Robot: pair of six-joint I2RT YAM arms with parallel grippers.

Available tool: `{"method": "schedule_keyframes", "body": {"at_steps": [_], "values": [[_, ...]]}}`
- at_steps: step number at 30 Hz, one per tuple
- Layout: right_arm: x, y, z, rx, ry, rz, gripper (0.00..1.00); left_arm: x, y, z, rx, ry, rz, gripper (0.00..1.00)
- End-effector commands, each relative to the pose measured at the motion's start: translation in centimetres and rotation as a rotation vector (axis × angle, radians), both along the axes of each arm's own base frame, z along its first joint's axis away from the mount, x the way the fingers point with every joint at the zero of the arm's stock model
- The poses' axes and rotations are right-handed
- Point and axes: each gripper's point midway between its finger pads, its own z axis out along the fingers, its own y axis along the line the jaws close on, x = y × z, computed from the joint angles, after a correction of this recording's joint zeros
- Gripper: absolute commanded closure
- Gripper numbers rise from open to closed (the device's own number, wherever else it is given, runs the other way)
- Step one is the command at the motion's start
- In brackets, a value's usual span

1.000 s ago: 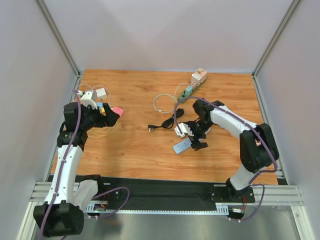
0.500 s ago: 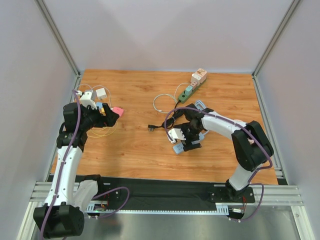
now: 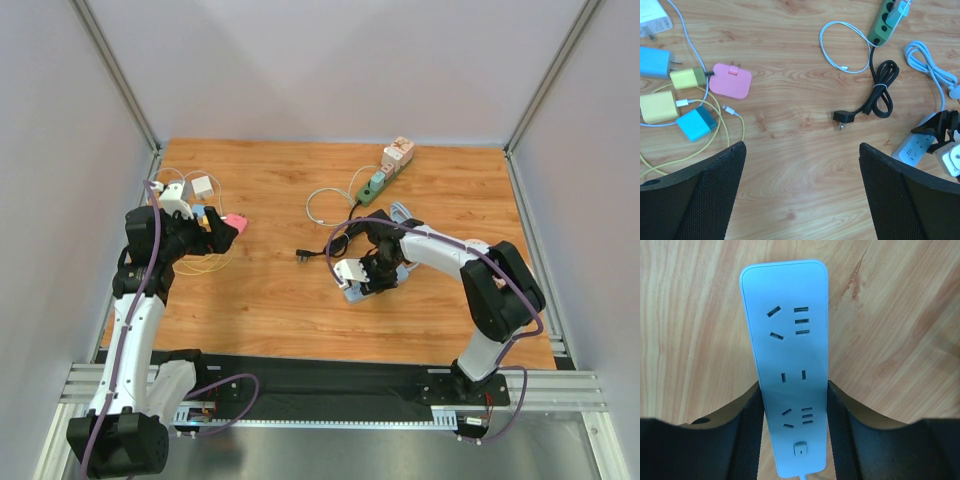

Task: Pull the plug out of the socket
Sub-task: Move the socket to the corner of the board.

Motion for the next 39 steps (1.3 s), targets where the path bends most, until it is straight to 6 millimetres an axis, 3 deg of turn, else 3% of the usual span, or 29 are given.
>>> {"method": "schedule_keyframes", "body": {"at_steps": [1, 4, 14, 19, 25, 34, 39], "values": [[0.6, -0.4, -0.3, -0.033, -0.019, -0.036, 0.81, -0.1, 0.0, 0.4, 0.023, -0.029, -0.011, 0.00], [1.7, -1.0, 0.2, -0.042, -0.061, -0.068, 0.95, -0.2, 0.1, 0.3, 0.024, -0.028, -0.008, 0.00], [8.2, -6.3, 2.5, -0.096, -0.279, -0.091, 0.98, -0.2, 0.1, 0.4, 0.027, -0.033, -0.006, 0.00], [12.0, -8.1, 4.8, -0.123, -0.367, -0.048, 0.98, -0.2, 0.2, 0.3, 0.033, -0.031, -0.002, 0.00], [15.5, -11.4, 5.5, -0.197, -0.430, -0.048, 0.98, -0.2, 0.3, 0.2, 0.037, -0.027, 0.001, 0.00], [17.9, -17.5, 4.5, -0.235, -0.412, -0.180, 0.93, -0.1, 0.4, 0.2, 0.041, -0.030, 0.004, 0.00], [18.3, -20.1, 4.0, -0.239, -0.403, -0.253, 0.77, -0.1, 0.3, 0.2, 0.040, -0.029, -0.002, 0.00]]}}
